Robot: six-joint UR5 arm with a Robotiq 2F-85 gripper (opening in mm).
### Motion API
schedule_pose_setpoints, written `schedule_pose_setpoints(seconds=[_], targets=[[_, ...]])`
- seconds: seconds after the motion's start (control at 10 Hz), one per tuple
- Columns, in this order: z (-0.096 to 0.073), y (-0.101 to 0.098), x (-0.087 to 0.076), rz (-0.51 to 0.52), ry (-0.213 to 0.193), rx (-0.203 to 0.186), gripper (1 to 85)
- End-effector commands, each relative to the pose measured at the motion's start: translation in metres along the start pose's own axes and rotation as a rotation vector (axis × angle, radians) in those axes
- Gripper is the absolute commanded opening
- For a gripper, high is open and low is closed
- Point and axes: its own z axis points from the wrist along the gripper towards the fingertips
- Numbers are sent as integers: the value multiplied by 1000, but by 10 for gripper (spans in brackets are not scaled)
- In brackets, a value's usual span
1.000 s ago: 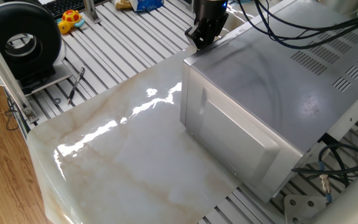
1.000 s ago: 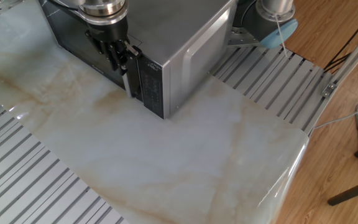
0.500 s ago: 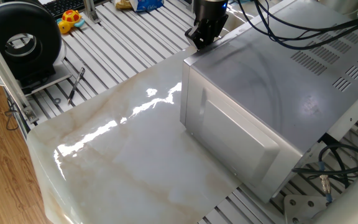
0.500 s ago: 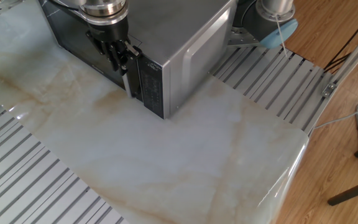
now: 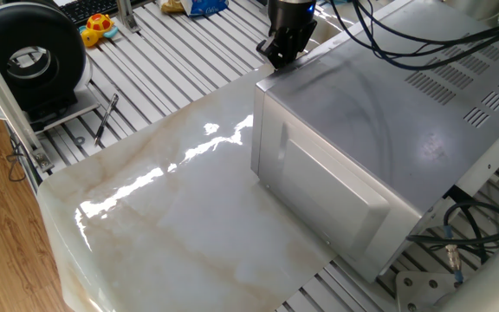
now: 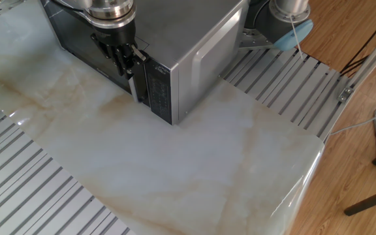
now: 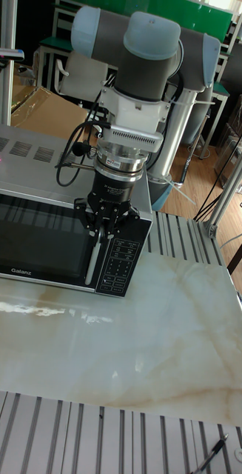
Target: Open the microwave door
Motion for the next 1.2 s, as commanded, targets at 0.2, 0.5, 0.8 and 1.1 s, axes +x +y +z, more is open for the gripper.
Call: schedule_pose_setpoints(seconds=[0.2, 0.5, 0.8, 1.1], targets=[[-2, 3, -3, 3, -10, -20, 27], [0, 6, -6, 2, -40, -52, 27], [-6, 9, -5, 1, -51, -65, 27], [-20, 32, -9, -10, -101, -138, 27]])
